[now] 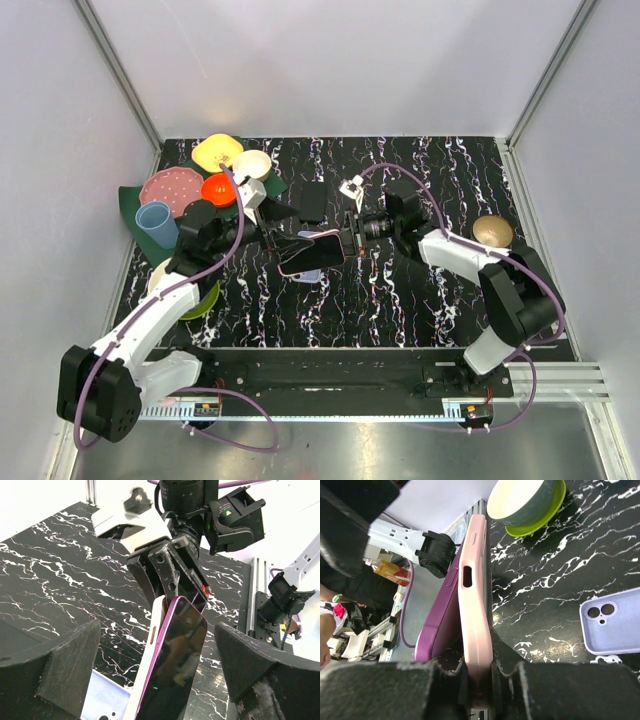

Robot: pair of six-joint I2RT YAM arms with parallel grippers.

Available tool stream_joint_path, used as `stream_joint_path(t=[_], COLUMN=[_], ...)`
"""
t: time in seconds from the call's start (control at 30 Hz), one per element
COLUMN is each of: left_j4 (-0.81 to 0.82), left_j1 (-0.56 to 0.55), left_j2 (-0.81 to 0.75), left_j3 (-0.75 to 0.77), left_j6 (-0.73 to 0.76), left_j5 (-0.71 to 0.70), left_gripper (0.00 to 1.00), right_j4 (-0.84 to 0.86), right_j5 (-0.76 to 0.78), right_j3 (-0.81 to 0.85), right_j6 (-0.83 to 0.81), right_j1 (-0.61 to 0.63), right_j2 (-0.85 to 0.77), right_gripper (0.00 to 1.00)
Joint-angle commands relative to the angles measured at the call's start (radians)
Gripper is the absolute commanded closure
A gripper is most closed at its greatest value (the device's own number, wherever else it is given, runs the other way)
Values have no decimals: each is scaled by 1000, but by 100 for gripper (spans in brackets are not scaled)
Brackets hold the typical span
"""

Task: Take the phone out of the phone case
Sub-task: Remove the phone case from the phone.

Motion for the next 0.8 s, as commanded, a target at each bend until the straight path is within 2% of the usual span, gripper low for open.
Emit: stream_joint_path(t=[0.0, 0.27, 0.77], left_j4=[-100, -289, -556], left_j1=[6, -5, -73], left_j2=[-32, -40, -25], left_j3=[77, 146, 226], left_j6=[133, 337, 701], left_j5=[-11, -60, -119], left_gripper=[1, 1, 1], right_j4=[-75, -226, -304], right_j5=[13, 13, -1], right_j3=[81, 161, 227], right_j6=[-16, 7, 73], right_j1=[-2, -15, -15], right_j2=[18, 90, 179], right_gripper=[100, 100, 100])
